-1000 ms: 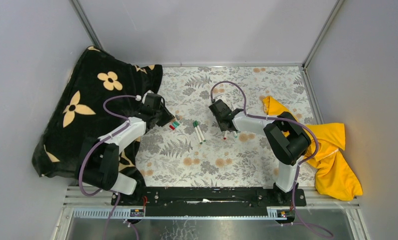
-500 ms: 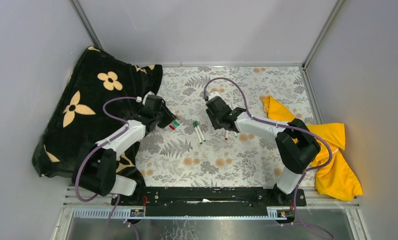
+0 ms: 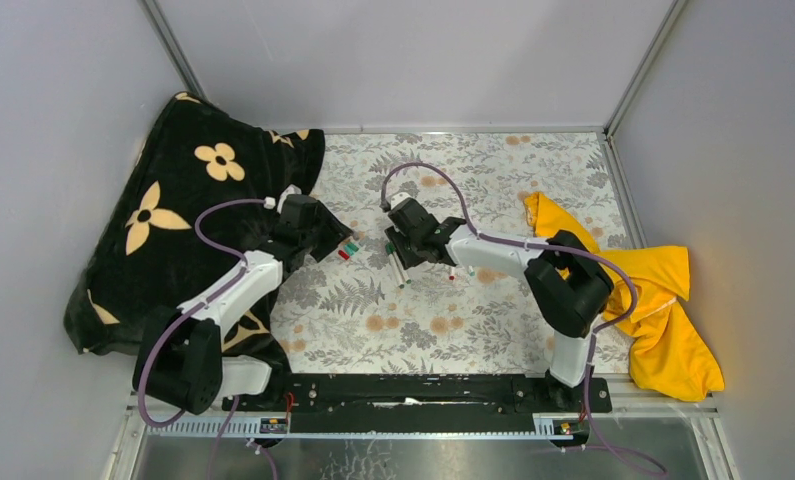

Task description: Open the pen caps

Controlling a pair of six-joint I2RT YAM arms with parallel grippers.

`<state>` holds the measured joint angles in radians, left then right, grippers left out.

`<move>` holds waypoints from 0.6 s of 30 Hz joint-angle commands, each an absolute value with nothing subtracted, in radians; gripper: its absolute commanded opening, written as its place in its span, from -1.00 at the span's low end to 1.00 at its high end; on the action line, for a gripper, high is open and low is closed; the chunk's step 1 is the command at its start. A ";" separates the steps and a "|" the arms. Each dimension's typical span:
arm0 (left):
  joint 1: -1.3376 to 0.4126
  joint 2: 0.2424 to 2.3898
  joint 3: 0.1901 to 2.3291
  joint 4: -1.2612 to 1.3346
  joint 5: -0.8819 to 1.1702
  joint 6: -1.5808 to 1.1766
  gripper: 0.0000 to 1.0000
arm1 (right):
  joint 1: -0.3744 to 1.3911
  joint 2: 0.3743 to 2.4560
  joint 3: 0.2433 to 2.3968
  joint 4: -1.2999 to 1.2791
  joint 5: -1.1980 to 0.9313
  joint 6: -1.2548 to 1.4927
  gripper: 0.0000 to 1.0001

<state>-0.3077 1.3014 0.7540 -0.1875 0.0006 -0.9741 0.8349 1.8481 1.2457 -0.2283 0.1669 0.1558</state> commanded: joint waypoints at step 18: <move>-0.313 1.230 0.727 -0.152 -0.005 -0.989 0.20 | 0.863 1.977 1.324 -0.249 0.129 0.221 -0.14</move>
<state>-0.3077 1.2476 0.7433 -0.1875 0.0006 -0.9775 0.8520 1.9617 1.2930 -0.2379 0.1368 0.2043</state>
